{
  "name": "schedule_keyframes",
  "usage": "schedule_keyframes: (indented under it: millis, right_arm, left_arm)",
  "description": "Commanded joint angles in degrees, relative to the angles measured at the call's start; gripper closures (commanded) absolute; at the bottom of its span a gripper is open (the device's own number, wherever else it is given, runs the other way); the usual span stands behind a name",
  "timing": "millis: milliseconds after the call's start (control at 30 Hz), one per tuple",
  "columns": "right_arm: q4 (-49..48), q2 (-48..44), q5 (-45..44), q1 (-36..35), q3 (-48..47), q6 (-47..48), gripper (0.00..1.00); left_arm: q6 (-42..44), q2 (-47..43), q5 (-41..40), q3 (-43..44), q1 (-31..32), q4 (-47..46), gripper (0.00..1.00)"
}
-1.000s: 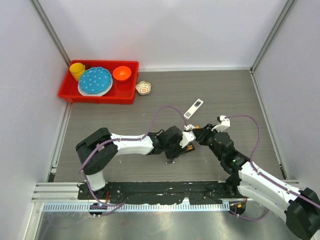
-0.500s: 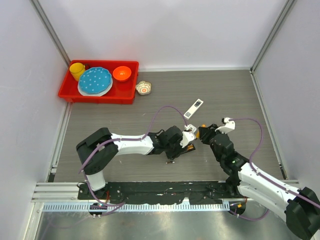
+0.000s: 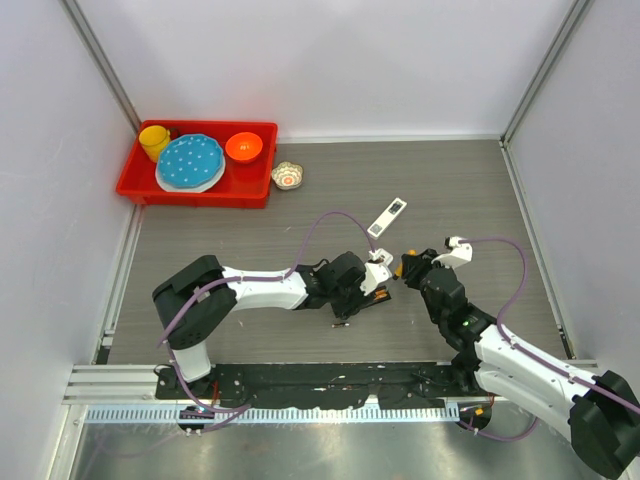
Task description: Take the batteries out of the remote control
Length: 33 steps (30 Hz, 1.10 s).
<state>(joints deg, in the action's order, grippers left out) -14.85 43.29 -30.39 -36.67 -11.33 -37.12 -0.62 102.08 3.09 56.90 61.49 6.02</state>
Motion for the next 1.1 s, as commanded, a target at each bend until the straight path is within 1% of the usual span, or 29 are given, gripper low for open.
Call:
schedule_keyframes:
  millis: [0,533,833,1067]
  right_arm:
    - [-0.6,0.1,-1.9,-0.2,-0.2,0.6,0.99]
    - [1.4,-1.4,-0.6,-0.2,1.2,-0.1,0.99]
    - [-0.2,-1.7,-4.3,-0.2,1.3,-0.8,0.99]
    - [-1.4,-0.1,-4.2,-0.2,0.7,-0.2,0.99]
  left_arm:
    - [-0.7,3.7,2.1,-1.0,-0.1,2.8,1.00]
    - [-0.7,3.8,2.4,-0.5,-0.1,3.4,1.00]
    - [-0.6,3.9,2.6,-0.7,-0.1,3.5,1.00]
    - [-0.4,4.3,3.0,-0.3,-0.1,3.8,1.00]
